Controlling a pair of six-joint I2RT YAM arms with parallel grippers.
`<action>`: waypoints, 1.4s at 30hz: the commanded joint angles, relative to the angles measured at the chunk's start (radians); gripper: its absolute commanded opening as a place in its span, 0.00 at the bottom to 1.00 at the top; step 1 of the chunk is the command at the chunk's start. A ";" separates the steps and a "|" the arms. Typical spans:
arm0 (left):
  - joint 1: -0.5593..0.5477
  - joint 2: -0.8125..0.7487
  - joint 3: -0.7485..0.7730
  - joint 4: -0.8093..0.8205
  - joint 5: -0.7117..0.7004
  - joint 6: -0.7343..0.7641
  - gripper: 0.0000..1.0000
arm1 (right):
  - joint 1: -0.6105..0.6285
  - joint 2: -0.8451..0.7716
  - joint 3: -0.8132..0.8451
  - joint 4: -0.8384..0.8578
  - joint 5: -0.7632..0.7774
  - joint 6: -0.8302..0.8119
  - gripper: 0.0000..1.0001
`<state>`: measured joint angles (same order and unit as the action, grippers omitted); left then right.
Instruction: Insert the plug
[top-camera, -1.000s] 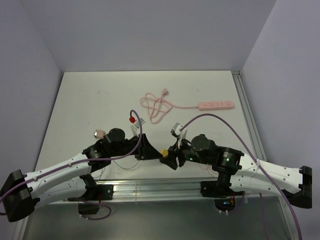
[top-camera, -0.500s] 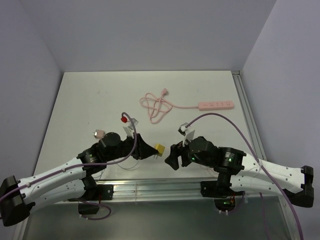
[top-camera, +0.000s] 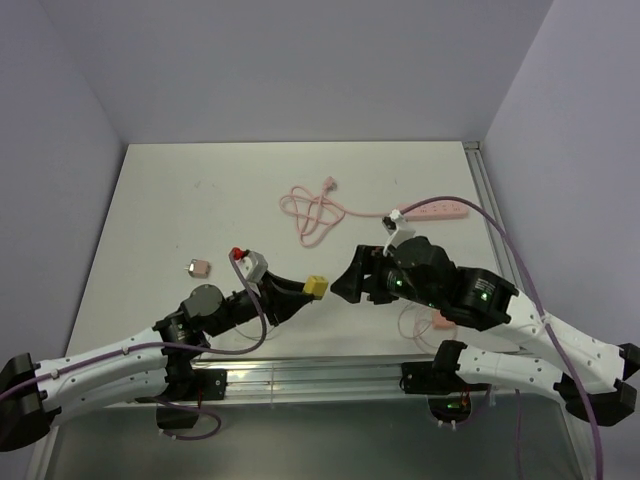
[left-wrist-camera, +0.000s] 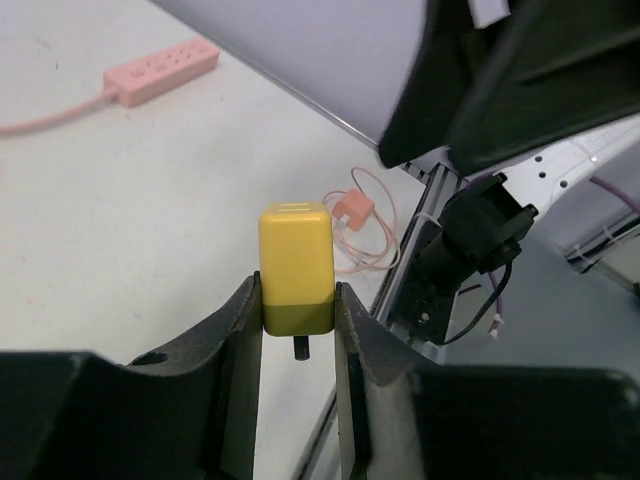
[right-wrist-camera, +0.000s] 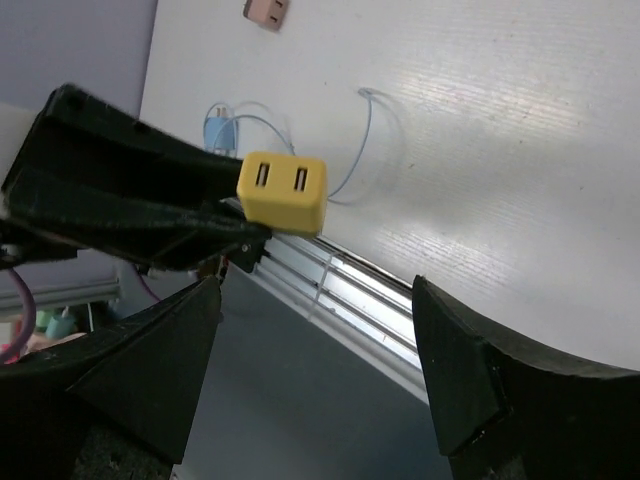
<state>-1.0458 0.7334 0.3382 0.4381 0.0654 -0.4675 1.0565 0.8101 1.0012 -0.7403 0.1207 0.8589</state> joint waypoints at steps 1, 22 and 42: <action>-0.040 -0.012 0.027 0.113 -0.007 0.176 0.01 | -0.090 0.066 0.051 0.025 -0.182 -0.014 0.84; -0.109 -0.005 0.090 0.019 -0.046 0.267 0.01 | -0.121 0.277 0.208 -0.074 -0.323 -0.146 0.69; -0.117 -0.005 0.101 -0.024 0.024 0.316 0.01 | -0.182 0.385 0.295 -0.157 -0.478 -0.225 0.57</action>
<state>-1.1542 0.7429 0.3885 0.3950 0.0559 -0.1837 0.9020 1.1976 1.2411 -0.8642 -0.3004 0.6628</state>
